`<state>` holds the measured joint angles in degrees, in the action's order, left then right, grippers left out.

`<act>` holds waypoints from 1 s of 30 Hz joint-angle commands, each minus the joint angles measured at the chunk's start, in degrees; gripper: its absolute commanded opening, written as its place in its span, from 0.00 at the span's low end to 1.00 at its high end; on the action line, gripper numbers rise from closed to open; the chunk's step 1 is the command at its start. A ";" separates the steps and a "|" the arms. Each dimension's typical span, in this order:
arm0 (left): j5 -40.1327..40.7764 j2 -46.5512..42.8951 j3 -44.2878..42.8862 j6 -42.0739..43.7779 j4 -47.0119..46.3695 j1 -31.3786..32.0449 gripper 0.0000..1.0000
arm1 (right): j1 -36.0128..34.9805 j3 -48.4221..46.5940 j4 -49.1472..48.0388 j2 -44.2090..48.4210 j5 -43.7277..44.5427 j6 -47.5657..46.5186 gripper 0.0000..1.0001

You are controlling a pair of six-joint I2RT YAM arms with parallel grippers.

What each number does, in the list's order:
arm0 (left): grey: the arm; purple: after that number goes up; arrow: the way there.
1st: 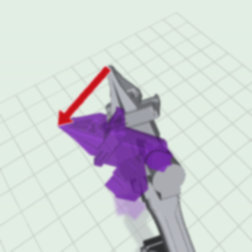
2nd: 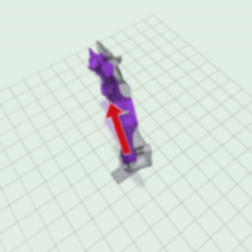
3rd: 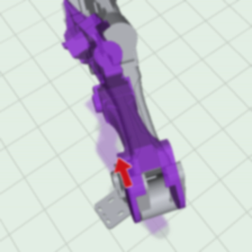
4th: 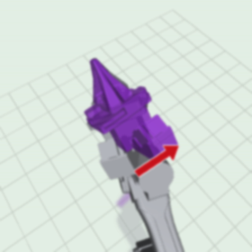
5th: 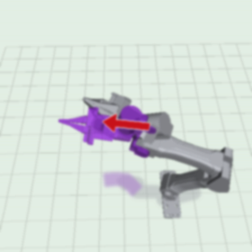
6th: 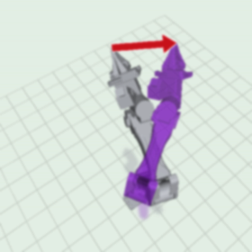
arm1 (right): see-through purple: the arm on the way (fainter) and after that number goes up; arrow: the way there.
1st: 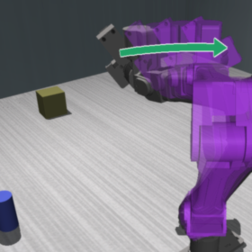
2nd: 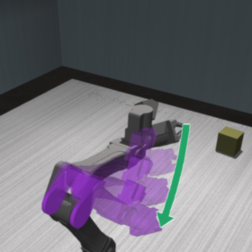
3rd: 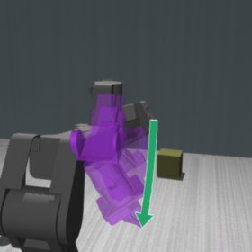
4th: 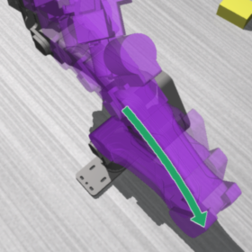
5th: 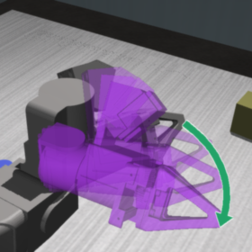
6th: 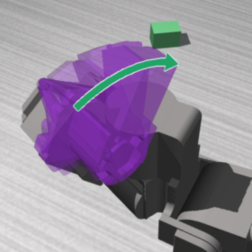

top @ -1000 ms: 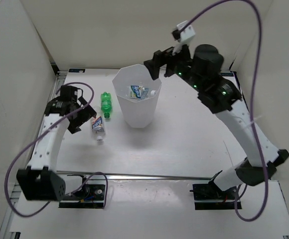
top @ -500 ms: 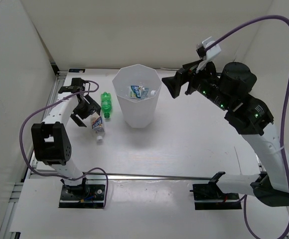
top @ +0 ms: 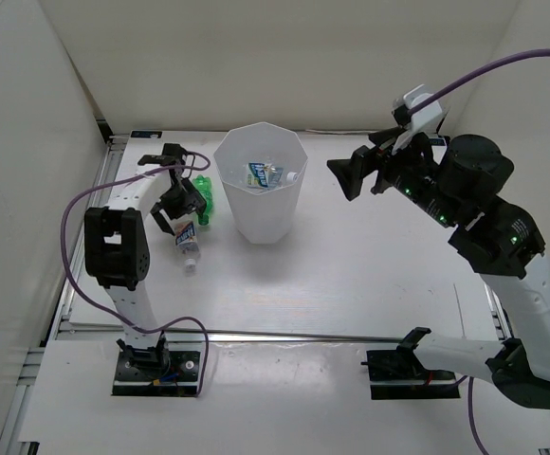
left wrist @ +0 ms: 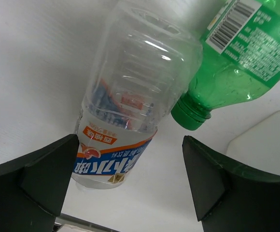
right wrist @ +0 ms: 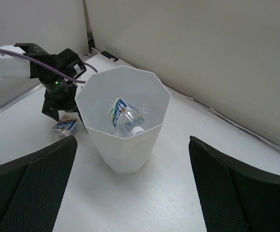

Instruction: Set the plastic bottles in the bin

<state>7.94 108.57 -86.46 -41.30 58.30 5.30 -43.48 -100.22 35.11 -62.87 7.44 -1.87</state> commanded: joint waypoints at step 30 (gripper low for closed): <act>7.52 -4.59 -3.00 -1.85 6.64 2.43 0.43 | -0.02 -0.67 2.50 -1.38 0.03 0.46 1.00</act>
<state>12.49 110.06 -84.09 -40.66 62.28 7.35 -43.48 -98.41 37.85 -64.45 7.49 -2.81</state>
